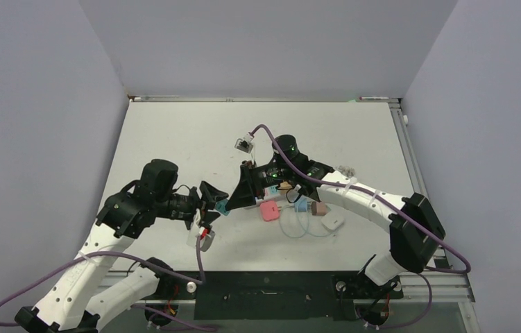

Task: Insert the plug
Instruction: Pick up the plug from the center of the board.

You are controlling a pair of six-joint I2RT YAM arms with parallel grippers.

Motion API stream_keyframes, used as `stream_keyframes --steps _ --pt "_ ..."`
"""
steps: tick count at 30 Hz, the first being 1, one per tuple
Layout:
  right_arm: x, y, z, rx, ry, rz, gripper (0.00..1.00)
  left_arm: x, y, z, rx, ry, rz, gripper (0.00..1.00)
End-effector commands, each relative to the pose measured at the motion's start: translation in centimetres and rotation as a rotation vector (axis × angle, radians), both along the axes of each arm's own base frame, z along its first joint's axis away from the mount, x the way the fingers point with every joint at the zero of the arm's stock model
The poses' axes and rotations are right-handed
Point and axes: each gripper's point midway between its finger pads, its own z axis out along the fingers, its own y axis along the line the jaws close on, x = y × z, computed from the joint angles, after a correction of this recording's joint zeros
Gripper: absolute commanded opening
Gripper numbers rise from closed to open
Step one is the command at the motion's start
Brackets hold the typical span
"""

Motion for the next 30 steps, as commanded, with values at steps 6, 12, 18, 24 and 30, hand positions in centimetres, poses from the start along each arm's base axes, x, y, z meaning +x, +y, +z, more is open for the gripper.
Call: stream_keyframes --steps 6,12,18,24,30 --pt "-0.3 0.5 2.7 0.078 -0.084 0.042 0.3 -0.2 0.0 0.2 0.015 0.021 0.003 0.0" --pt "-0.4 0.1 3.0 0.078 -0.097 0.041 0.33 0.5 -0.3 0.6 -0.017 0.029 0.045 0.0" --pt "2.9 -2.0 2.2 -0.04 -0.221 -0.112 0.95 1.7 -0.9 1.6 -0.082 0.103 0.142 0.0" --pt "4.9 -4.5 3.4 -0.128 -0.473 -0.258 0.9 1.0 -1.5 1.0 -0.141 0.372 0.273 0.0" --pt "2.0 -4.3 4.5 -0.097 -0.692 -0.174 0.9 -0.1 -2.6 1.5 -0.19 0.599 0.31 0.0"
